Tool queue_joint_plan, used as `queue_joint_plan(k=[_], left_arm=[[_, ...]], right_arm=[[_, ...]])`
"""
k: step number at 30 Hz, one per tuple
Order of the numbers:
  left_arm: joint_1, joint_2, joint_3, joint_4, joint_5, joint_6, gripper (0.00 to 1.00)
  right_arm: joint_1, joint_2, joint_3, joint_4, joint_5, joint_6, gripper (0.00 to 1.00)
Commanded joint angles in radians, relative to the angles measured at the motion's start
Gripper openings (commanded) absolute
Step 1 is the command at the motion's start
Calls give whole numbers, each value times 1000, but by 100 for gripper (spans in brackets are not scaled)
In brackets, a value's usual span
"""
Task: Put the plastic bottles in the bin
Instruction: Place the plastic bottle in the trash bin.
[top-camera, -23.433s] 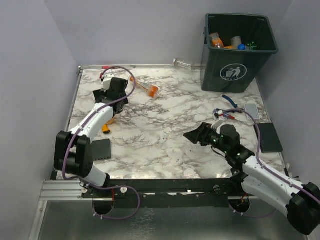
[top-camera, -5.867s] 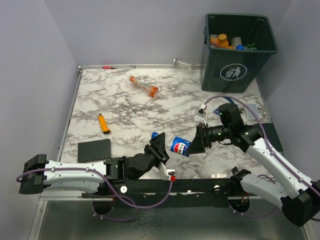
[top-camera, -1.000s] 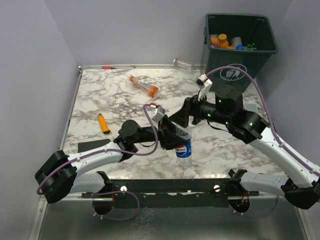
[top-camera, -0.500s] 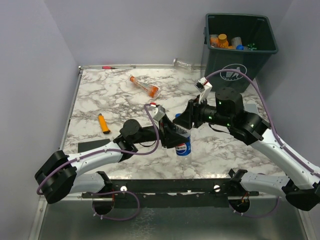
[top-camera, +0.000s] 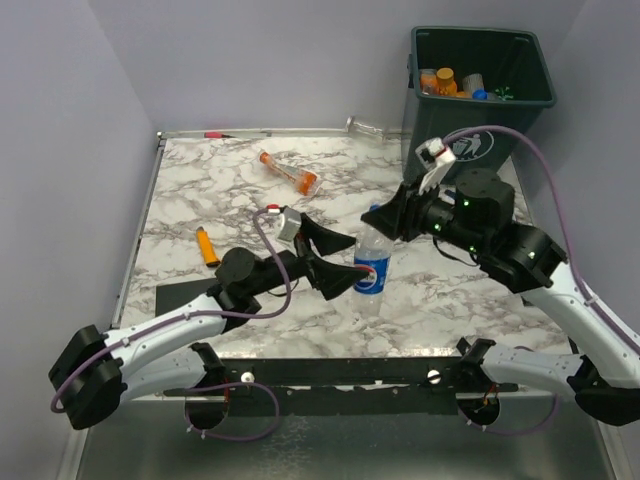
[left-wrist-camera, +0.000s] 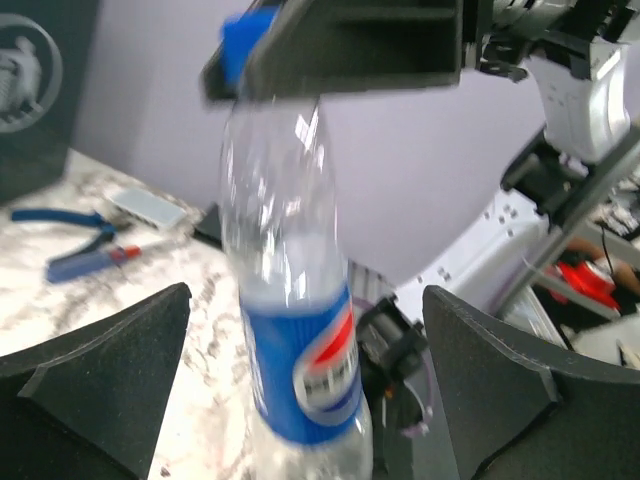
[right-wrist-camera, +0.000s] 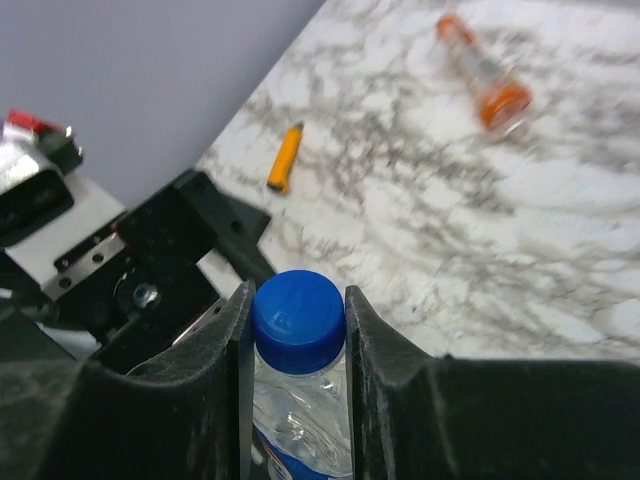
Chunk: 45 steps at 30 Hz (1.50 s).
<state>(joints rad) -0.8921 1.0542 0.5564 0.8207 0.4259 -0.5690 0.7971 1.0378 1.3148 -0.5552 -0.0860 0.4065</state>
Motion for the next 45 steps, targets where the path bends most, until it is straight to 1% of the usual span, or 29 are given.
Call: queue_joint_plan(k=[1, 4, 6, 7, 8, 10, 11, 13, 14, 15, 18, 20, 25, 27, 29, 30, 33, 34, 35, 36, 37, 38, 40, 41, 45], left_arm=[[-2, -131, -47, 3, -255, 63, 99], [-2, -210, -42, -31, -363, 94, 99], [-2, -245, -33, -62, -463, 117, 99], [-2, -258, -30, -79, -514, 126, 99], [-1, -268, -27, -99, -574, 133, 99], [0, -284, -21, -148, -674, 144, 99], [0, -287, -16, -178, -721, 149, 99], [0, -288, -4, -235, -805, 154, 99], [0, -286, 4, -263, -839, 154, 99], [-1, -283, 12, -288, -874, 152, 99], [1, -272, 28, -337, -942, 154, 99], [2, -260, 41, -364, -976, 161, 99], [7, -236, 75, -434, -1067, 169, 99], [13, -234, 82, -454, -1100, 167, 99], [28, -227, 83, -473, -1137, 145, 99], [42, -220, 87, -483, -1147, 130, 99], [115, -174, 113, -529, -1123, 56, 99], [141, -152, 128, -550, -1109, 26, 99], [166, -125, 144, -580, -1098, -3, 99], [188, -97, 164, -601, -1084, -27, 99], [206, -71, 181, -612, -1072, -47, 99], [221, -45, 199, -626, -1059, -65, 99], [251, 5, 235, -639, -1029, -95, 99], [267, 40, 258, -650, -1009, -110, 99], [332, 164, 363, -708, -944, -184, 99]], right_arm=[[-1, 0, 225, -33, 302, -102, 1], [-1, 42, 375, 3, 512, -203, 1], [0, 53, 413, 135, 674, -312, 1], [-1, 52, 410, 250, 741, -380, 1], [-1, 53, 399, 435, 800, -476, 1], [-1, 73, 375, 734, 877, -674, 1], [-3, 91, 370, 862, 891, -754, 1], [-26, 151, 396, 1049, 895, -885, 1], [-56, 186, 422, 1089, 886, -906, 0], [-99, 223, 456, 1088, 866, -892, 1], [-261, 339, 570, 1029, 813, -774, 1], [-354, 433, 629, 1061, 808, -754, 1], [-578, 653, 782, 1021, 743, -563, 1], [-649, 723, 824, 1001, 729, -477, 1], [-720, 764, 827, 970, 687, -350, 1], [-743, 787, 833, 956, 678, -317, 1], [-766, 870, 896, 923, 681, -337, 1], [-768, 892, 899, 912, 683, -335, 6], [-770, 903, 900, 896, 682, -320, 18], [-771, 910, 902, 872, 675, -302, 40], [-771, 916, 906, 852, 668, -286, 54], [-771, 922, 916, 826, 663, -262, 64], [-770, 926, 944, 778, 639, -209, 96], [-766, 923, 962, 760, 624, -192, 99], [-729, 886, 1019, 732, 567, -139, 100]])
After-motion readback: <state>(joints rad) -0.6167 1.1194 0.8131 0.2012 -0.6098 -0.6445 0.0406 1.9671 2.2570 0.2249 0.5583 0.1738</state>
